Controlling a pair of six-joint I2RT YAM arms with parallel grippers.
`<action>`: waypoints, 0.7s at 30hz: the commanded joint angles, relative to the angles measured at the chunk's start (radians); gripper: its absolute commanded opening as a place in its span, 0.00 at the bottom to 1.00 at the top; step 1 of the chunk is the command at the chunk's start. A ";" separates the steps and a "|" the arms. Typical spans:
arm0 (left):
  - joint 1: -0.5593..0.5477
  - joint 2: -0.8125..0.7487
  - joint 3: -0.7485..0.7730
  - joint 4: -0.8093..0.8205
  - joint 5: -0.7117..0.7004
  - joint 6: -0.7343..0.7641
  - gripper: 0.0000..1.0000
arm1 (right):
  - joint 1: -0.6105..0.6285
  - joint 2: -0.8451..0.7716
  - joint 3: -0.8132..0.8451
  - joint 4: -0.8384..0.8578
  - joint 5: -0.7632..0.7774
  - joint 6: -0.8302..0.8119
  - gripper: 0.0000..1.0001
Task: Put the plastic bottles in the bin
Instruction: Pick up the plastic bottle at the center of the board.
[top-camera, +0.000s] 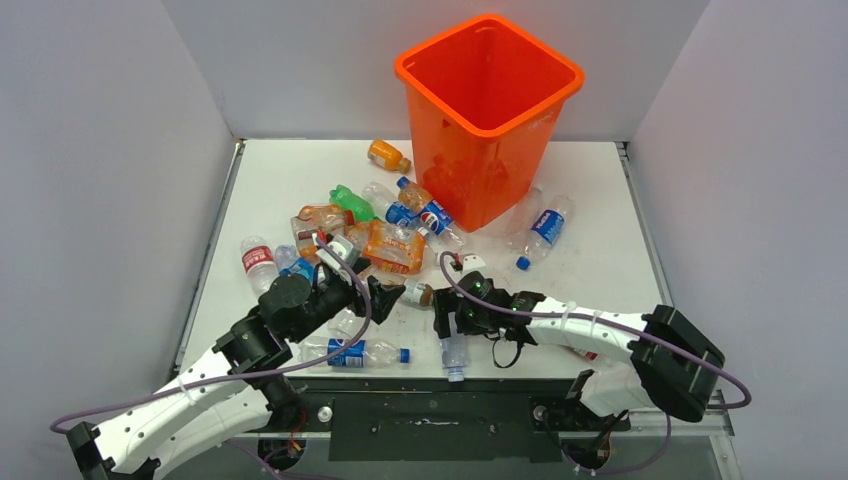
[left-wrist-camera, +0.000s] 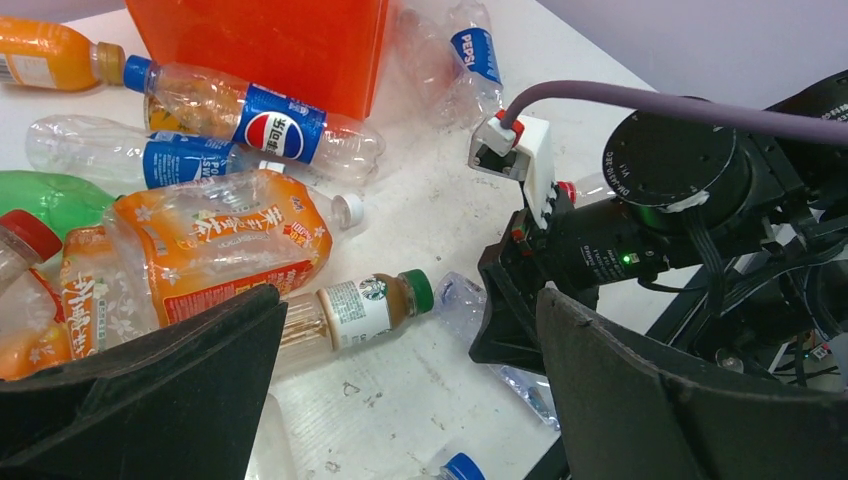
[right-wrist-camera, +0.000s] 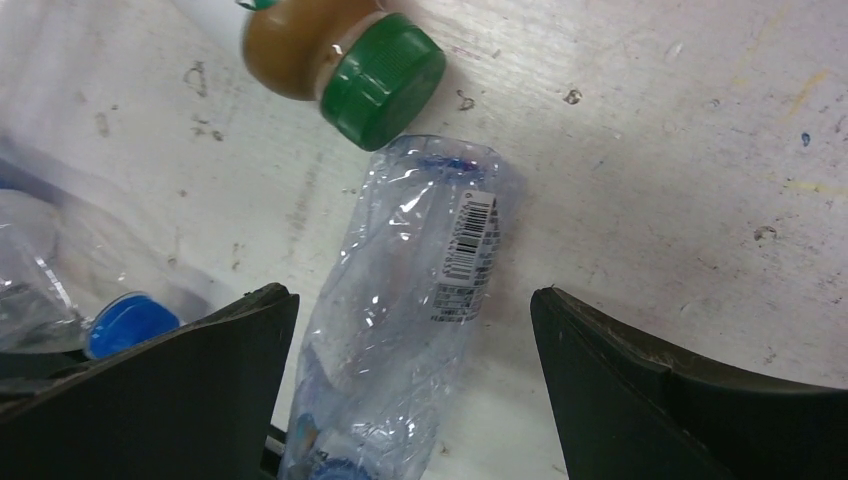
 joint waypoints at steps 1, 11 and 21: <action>-0.006 0.010 0.037 0.029 -0.024 0.000 0.96 | 0.003 0.042 0.039 0.012 0.073 0.000 0.90; -0.010 0.000 0.029 0.040 -0.021 0.001 0.96 | 0.004 0.158 0.038 0.084 0.066 0.003 0.94; -0.016 -0.009 0.020 0.050 -0.025 0.005 0.96 | 0.003 0.090 -0.009 0.074 0.081 0.024 0.46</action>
